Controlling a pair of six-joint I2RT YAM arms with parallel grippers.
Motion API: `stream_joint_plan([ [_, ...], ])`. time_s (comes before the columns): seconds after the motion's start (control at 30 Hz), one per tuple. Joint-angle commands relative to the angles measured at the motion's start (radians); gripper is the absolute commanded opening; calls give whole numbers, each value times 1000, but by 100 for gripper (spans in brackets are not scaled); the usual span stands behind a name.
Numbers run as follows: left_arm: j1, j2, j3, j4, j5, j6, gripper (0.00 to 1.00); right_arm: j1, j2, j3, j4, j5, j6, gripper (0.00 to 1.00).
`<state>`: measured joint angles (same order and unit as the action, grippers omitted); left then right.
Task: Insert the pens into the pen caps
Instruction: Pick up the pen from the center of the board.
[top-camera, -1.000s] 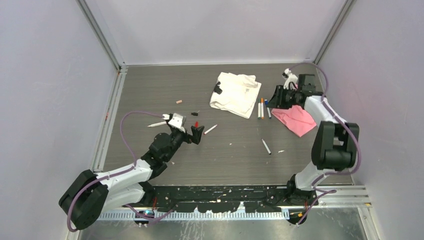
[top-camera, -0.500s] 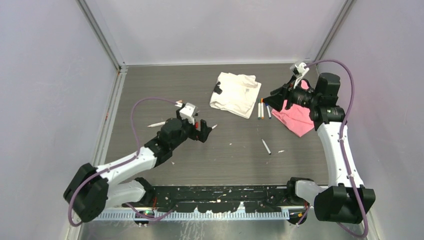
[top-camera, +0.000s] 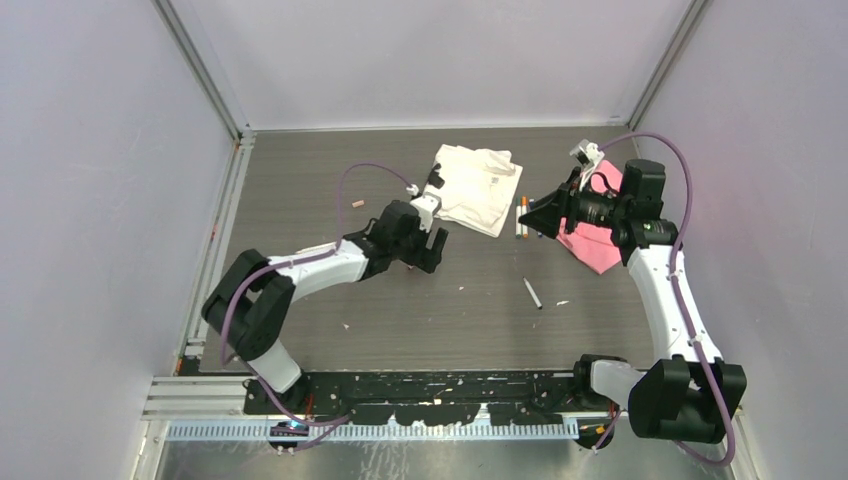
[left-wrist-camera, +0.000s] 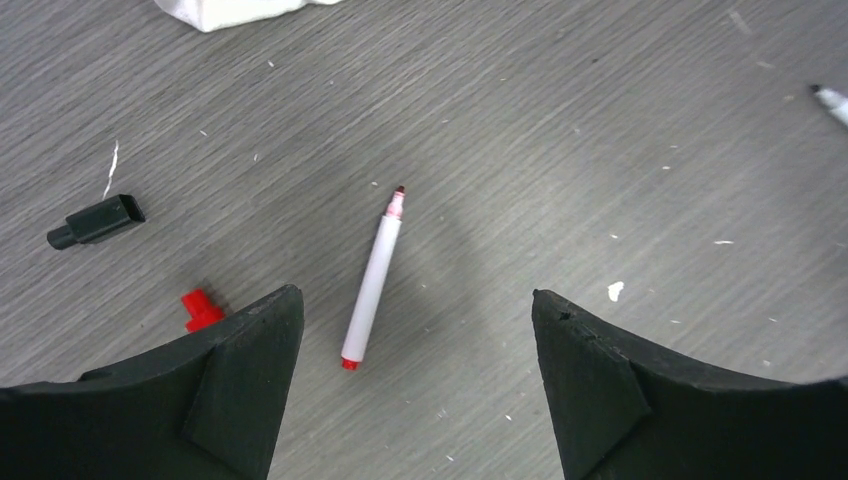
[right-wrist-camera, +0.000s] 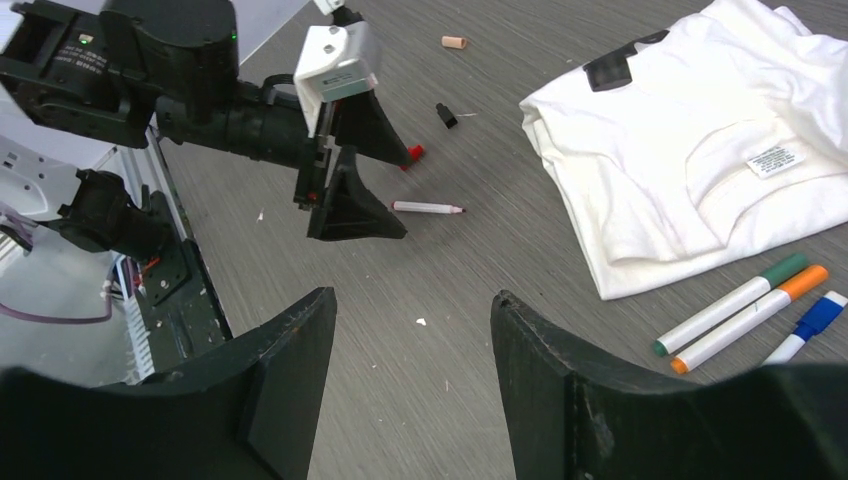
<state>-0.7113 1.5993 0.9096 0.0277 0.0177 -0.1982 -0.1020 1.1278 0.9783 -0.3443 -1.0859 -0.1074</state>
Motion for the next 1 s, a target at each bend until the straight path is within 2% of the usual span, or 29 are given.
stream_joint_plan([
  [0.0,1,60,98,-124,-56,58,84,-1,11,-2,34,-19,-3,64],
  [0.2,1,152,191,-203,-52,81,73,-1,28,-4,36,-14,0,63],
  [0.37,1,231,274,-283,-24,94,52,-1,24,-6,36,-8,2,63],
  [0.47,1,255,301,-313,-32,93,43,-1,24,-6,36,-8,2,63],
  [0.73,1,301,338,-362,-35,92,37,-1,24,-6,36,-4,5,63],
  [0.97,1,325,361,-399,-37,91,25,-1,21,-7,37,-5,8,63],
])
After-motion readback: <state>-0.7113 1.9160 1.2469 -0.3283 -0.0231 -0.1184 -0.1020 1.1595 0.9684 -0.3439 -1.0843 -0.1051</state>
